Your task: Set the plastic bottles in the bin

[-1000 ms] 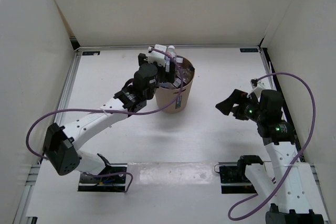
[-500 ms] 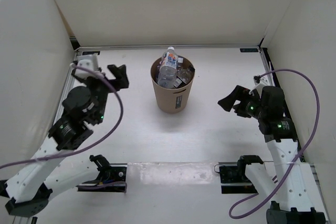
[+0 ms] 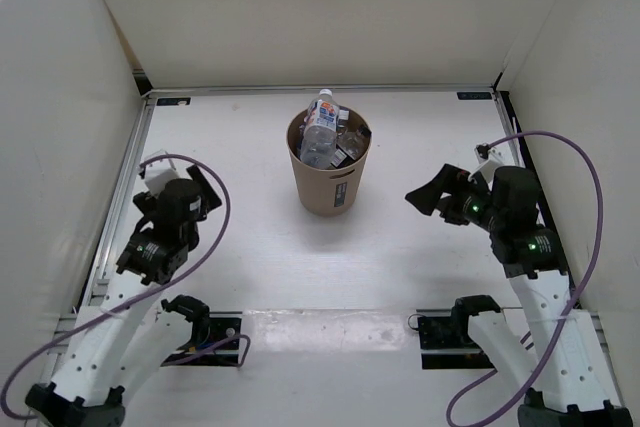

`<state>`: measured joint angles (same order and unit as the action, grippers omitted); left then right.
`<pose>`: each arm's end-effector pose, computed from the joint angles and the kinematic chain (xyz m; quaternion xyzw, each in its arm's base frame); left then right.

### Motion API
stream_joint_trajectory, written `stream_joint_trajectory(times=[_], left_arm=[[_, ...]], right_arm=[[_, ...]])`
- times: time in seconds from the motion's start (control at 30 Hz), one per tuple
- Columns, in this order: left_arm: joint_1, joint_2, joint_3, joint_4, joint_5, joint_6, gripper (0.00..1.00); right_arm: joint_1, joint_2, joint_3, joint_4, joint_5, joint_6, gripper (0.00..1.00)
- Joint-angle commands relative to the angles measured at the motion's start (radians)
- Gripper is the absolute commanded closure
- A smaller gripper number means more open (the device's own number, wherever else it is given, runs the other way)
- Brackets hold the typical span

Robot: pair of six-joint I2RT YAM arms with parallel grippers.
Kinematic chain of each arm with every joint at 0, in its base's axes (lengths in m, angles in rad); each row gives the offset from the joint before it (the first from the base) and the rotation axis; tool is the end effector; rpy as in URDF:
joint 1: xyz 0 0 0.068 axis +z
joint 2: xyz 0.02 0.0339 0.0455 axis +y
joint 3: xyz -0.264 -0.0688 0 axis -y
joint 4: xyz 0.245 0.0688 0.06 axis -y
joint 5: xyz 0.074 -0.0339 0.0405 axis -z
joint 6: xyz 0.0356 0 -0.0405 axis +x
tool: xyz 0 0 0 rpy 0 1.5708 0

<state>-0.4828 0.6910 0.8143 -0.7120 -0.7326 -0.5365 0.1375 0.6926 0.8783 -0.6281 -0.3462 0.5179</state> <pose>0.1314 -0.0420 0.3156 -0.1909 0.8185 0.0609 0.5384 0.1407 0.0317 0.3403 0.0669 0.8348 0.3073 0.4519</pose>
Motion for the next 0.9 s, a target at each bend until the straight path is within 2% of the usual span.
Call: stream_joint_trajectory(times=[0.0, 0.03, 0.07, 0.17, 0.27, 0.47, 0.87], left_arm=[[0.184, 0.028, -0.023, -0.004, 0.232, -0.092, 0.00], [0.222, 0.042, -0.029, 0.000, 0.308, -0.092, 0.00], [0.316, 0.048, -0.044, 0.002, 0.364, -0.095, 0.00], [0.366, 0.036, -0.082, 0.023, 0.426, -0.094, 0.00], [0.368, -0.020, -0.136, 0.085, 0.466, -0.094, 0.00], [0.366, -0.122, -0.159, 0.062, 0.423, -0.079, 0.00], [0.365, -0.183, -0.201, 0.086, 0.361, -0.111, 0.00]], right_arm=[[0.049, -0.025, 0.017, 0.016, 0.056, 0.024, 0.10], [0.078, -0.028, 0.016, 0.013, 0.078, 0.018, 0.10], [0.085, -0.030, 0.021, 0.008, 0.097, 0.021, 0.10], [0.119, -0.044, 0.019, 0.004, 0.141, 0.011, 0.10], [0.125, -0.044, 0.010, 0.007, 0.170, 0.022, 0.10], [0.090, -0.048, -0.012, 0.007, 0.159, 0.030, 0.10], [0.031, -0.082, -0.025, 0.013, 0.133, 0.036, 0.10]])
